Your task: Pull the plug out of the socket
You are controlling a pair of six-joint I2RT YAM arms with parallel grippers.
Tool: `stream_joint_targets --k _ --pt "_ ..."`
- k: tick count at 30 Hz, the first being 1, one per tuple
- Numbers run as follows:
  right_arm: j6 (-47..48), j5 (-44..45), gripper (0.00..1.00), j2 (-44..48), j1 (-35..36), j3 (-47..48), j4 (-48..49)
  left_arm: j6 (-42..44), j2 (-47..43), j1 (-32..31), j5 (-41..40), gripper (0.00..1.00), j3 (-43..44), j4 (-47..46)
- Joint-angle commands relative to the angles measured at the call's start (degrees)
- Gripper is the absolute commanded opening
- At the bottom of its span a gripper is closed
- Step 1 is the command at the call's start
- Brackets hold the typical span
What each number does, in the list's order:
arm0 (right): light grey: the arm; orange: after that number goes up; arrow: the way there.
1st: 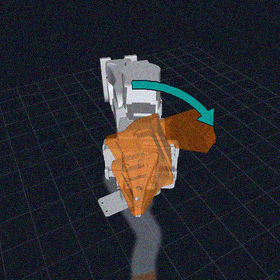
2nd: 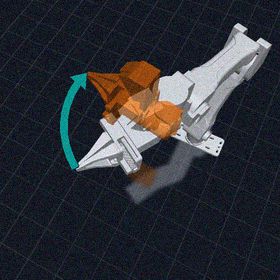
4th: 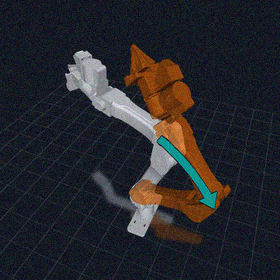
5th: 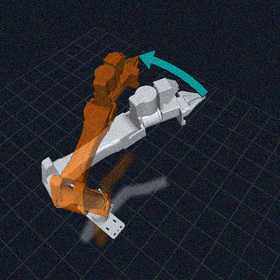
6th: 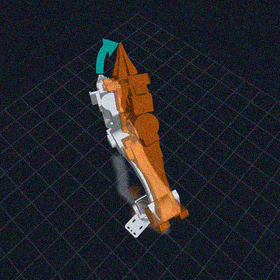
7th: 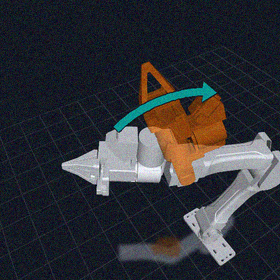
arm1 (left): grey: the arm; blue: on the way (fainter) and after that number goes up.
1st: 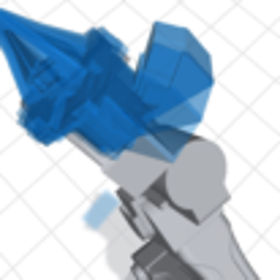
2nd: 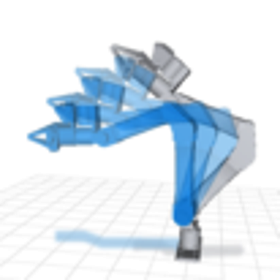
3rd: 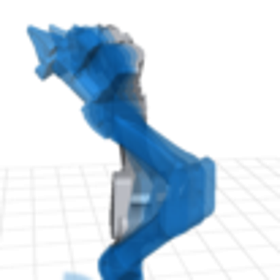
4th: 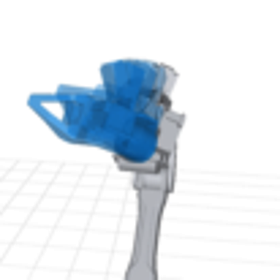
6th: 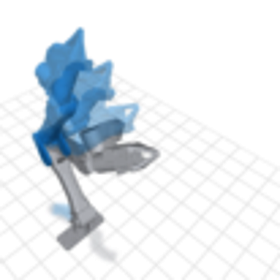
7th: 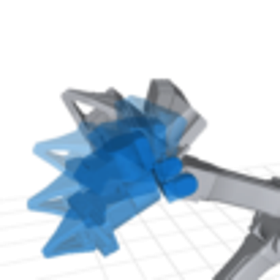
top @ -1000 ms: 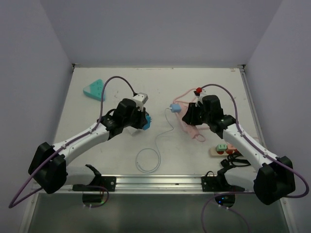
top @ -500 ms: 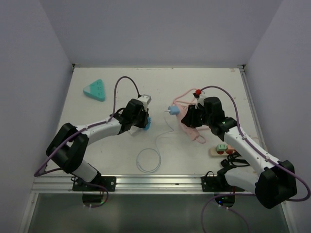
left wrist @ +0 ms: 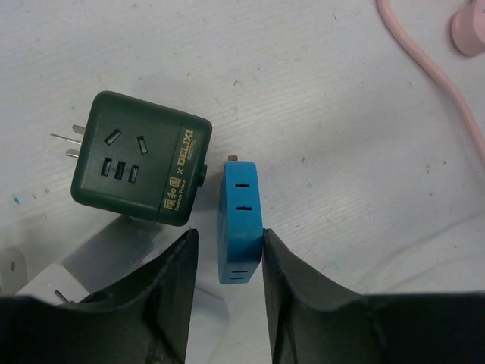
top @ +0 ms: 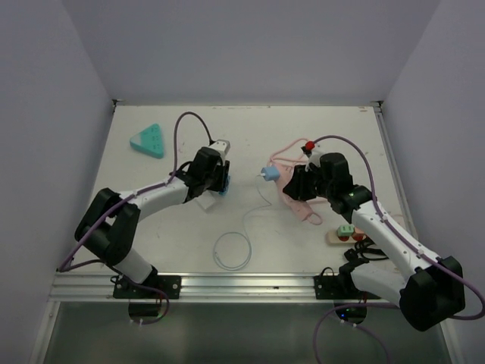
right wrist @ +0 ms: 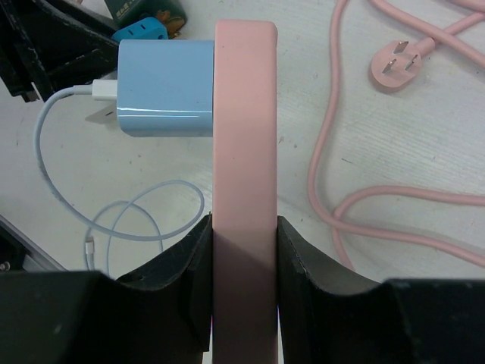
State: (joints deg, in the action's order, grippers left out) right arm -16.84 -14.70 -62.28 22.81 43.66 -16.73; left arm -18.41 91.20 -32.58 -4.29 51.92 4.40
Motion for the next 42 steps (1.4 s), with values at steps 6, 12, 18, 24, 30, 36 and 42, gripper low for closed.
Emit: stream_joint_targets --k 6,12,18,24,30,36,42 --pt "0.84 -2.88 0.0 1.37 -0.13 0.37 2.93 -3.37 -10.86 0.23 3.76 0.7 1.51 2.01" --pt "0.41 -4.72 0.0 1.28 -0.04 0.02 4.6 -11.44 -15.43 0.23 7.71 0.94 4.41 5.17" --pt "-0.91 -6.92 0.0 1.72 -0.04 -0.94 6.97 -24.27 -15.7 0.15 13.33 0.99 5.74 2.72" --pt "-1.61 -7.8 0.0 2.07 0.04 -1.3 8.12 -32.46 -12.45 -2.39 15.11 0.99 8.1 0.61" --pt "-2.67 -7.89 0.0 2.95 0.31 -1.82 9.17 -37.3 -7.88 -5.74 15.45 0.97 9.87 -1.59" --pt "-3.37 -7.89 0.0 4.45 0.48 -2.53 9.26 -39.5 -4.19 -8.64 15.46 0.89 11.53 -5.35" --pt "-3.55 -7.54 0.0 6.03 0.57 -3.4 8.74 -42.66 -2.43 -9.26 16.07 0.7 11.01 -8.62"
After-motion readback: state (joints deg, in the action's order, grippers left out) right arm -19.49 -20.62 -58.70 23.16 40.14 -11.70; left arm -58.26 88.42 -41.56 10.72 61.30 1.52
